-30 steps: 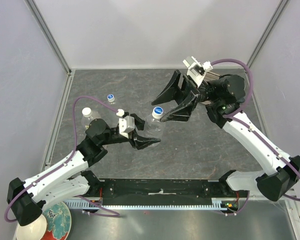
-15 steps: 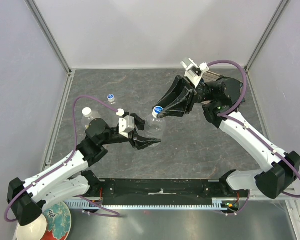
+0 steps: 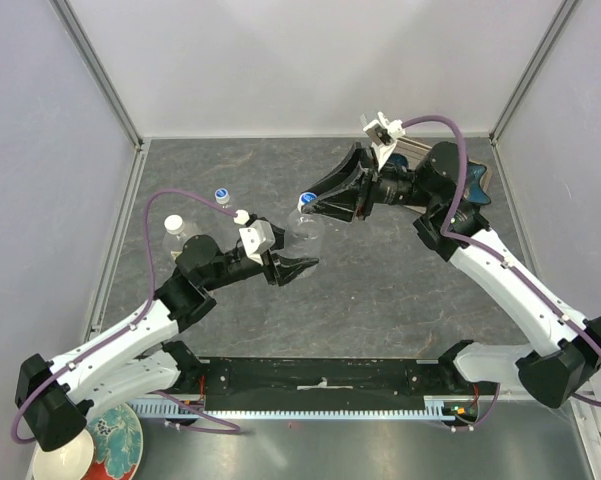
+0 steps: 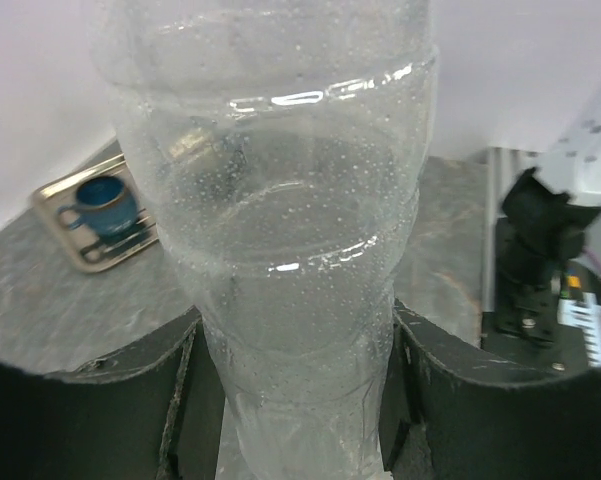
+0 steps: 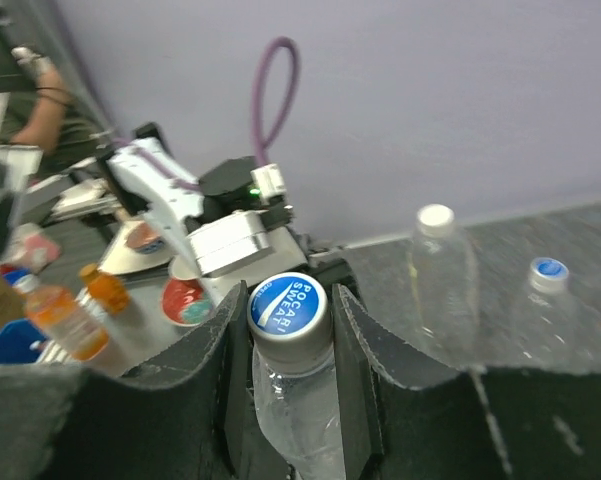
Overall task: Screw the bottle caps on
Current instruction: Screw the bottle cap onto the plastic bottle.
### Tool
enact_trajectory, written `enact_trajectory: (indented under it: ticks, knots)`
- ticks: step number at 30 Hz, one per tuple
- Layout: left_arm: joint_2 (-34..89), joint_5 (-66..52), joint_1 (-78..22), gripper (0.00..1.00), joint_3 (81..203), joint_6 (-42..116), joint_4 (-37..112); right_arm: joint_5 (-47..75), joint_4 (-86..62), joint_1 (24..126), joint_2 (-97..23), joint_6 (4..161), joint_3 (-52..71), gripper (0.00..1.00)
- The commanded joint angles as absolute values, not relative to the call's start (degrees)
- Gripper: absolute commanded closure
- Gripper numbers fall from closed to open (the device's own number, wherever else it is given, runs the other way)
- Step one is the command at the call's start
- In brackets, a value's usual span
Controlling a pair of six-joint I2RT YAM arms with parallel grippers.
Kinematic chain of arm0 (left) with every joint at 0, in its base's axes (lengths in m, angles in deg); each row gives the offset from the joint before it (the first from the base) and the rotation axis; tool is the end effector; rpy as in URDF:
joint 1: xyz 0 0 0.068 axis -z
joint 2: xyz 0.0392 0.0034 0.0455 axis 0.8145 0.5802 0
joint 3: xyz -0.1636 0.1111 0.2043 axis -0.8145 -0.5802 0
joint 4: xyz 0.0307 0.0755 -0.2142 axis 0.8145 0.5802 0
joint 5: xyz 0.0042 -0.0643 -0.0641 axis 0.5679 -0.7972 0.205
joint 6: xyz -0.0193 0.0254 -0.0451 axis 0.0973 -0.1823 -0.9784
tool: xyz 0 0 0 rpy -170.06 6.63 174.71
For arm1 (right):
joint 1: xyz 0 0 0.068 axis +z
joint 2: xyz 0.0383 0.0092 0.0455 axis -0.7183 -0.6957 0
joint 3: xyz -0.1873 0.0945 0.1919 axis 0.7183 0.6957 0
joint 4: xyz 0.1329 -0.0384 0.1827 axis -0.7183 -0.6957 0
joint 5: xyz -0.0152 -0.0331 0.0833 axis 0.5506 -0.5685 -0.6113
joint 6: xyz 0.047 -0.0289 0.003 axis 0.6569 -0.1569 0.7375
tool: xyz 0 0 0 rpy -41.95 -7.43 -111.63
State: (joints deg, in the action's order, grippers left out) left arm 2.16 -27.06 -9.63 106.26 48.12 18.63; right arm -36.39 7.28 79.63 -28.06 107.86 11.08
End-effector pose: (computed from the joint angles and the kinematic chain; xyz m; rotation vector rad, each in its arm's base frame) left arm 0.1056 -0.1306 0.3481 0.9535 1.2098 -0.9992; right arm 0.1754 0.1552 0.4749 -0.9957 1.2174 1.5323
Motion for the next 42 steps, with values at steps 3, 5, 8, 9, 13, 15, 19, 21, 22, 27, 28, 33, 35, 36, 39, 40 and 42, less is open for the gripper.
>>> enact_trajectory:
  ticks: [3, 5, 8, 9, 13, 15, 19, 21, 22, 27, 28, 33, 35, 36, 39, 40, 42]
  knots:
    - [1.6, -17.7, -9.6, 0.98, 105.1, 59.8, 13.7, -11.5, -19.9, 85.2, -26.9, 93.4, 9.2, 1.00]
    - [1.7, -17.0, -9.6, 0.98, 104.5, 60.3, 13.6, -3.6, -23.6, 89.3, -27.0, 91.0, 8.1, 1.00]
    - [1.5, -18.4, -10.1, 0.98, 104.2, 58.3, 13.7, 8.9, -28.1, 95.6, -28.3, 88.3, 5.8, 1.00]
    - [1.5, -19.2, -10.2, 0.98, 104.1, 58.0, 13.9, 12.0, -29.1, 97.0, -29.2, 88.2, 5.2, 1.00]
    - [1.5, -18.7, -10.2, 0.98, 103.9, 58.8, 14.1, 32.7, -33.2, 103.6, -32.2, 90.6, 2.6, 1.00]
    - [1.6, -16.9, -10.2, 0.98, 103.9, 59.6, 13.9, 47.0, -35.0, 105.7, -33.7, 93.8, 2.1, 1.00]
    - [1.7, -15.9, -10.2, 0.98, 103.8, 60.5, 13.6, 63.2, -36.2, 109.0, -35.5, 97.9, 2.3, 1.00]
    - [1.5, -15.5, -10.2, 0.98, 103.8, 60.5, 13.9, 70.2, -37.9, 109.7, -37.0, 99.3, 1.4, 1.00]
    - [1.5, -15.5, -10.2, 0.98, 103.7, 60.5, 13.9, 72.3, -38.2, 110.3, -37.4, 99.5, 0.7, 1.00]
    - [1.4, -15.5, -10.2, 0.98, 103.5, 60.7, 13.6, 74.5, -38.4, 111.1, -39.8, 99.7, -2.5, 0.91]
    - [1.3, -15.5, -10.2, 0.98, 103.4, 60.7, 13.6, 72.2, -38.4, 111.1, -39.9, 98.1, -3.6, 0.82]
    - [0.9, -16.2, -10.2, 0.98, 102.8, 60.0, 14.0, 58.4, -30.9, 109.9, -35.9, 90.7, -7.3, 0.33]
    - [0.7, -16.5, -10.2, 0.98, 102.7, 59.6, 14.1, 50.6, -30.2, 108.0, -33.7, 91.7, -8.2, 0.26]
    - [0.5, -16.6, -10.2, 0.98, 102.6, 59.5, 14.0, 47.7, -30.4, 105.4, -33.0, 92.8, -8.4, 0.22]
    - [0.0, -17.0, -10.2, 0.98, 102.3, 58.9, 14.1, 41.0, -30.3, 102.7, -31.3, 94.7, -7.2, 0.21]
    - [0.0, -17.1, -10.2, 0.98, 102.2, 58.9, 13.9, 40.3, -29.6, 102.6, -30.7, 94.4, -6.7, 0.22]
    - [-0.1, -17.2, -10.2, 0.98, 102.0, 58.8, 14.0, 38.3, -28.3, 102.6, -30.1, 94.2, -4.6, 0.28]
